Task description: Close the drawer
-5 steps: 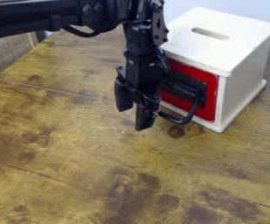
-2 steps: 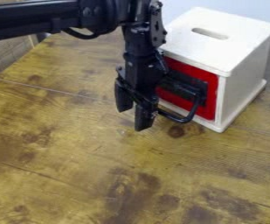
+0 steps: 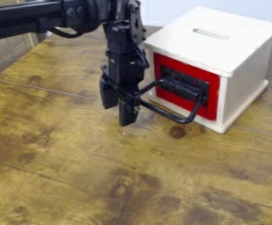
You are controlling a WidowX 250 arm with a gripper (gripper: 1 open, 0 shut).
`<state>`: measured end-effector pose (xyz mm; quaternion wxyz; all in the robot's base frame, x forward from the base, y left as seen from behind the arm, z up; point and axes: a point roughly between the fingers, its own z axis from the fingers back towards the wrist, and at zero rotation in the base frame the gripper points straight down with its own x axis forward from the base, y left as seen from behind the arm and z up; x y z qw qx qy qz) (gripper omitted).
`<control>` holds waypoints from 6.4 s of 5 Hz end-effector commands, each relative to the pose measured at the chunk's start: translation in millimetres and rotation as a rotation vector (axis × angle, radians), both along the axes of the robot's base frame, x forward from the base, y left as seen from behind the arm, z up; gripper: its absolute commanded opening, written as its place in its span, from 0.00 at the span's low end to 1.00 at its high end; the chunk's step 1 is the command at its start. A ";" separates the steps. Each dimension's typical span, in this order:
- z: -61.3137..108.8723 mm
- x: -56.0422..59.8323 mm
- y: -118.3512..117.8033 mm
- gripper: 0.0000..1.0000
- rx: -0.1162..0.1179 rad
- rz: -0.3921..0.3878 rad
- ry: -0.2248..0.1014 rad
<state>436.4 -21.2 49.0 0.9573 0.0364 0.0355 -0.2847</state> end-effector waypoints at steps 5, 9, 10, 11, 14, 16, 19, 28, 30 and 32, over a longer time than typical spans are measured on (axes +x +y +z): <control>77.7 -2.5 -10.0 1.00 0.012 0.234 -0.139; 121.9 -44.8 -33.8 1.00 -0.035 0.013 -0.186; 120.0 -38.6 -31.9 1.00 -0.032 0.015 -0.200; 119.3 -35.2 -28.8 1.00 -0.030 0.029 -0.211; 119.5 -29.3 -18.9 1.00 -0.029 0.098 -0.239; 115.1 -28.8 -9.4 1.00 -0.033 0.127 -0.253; 106.0 -28.5 -0.3 1.00 -0.018 0.226 -0.260; 107.2 -27.3 -5.1 1.00 -0.087 0.195 -0.293; 119.4 -34.9 -6.3 1.00 -0.076 0.223 -0.270; 85.5 -26.1 13.7 1.00 -0.033 0.243 -0.265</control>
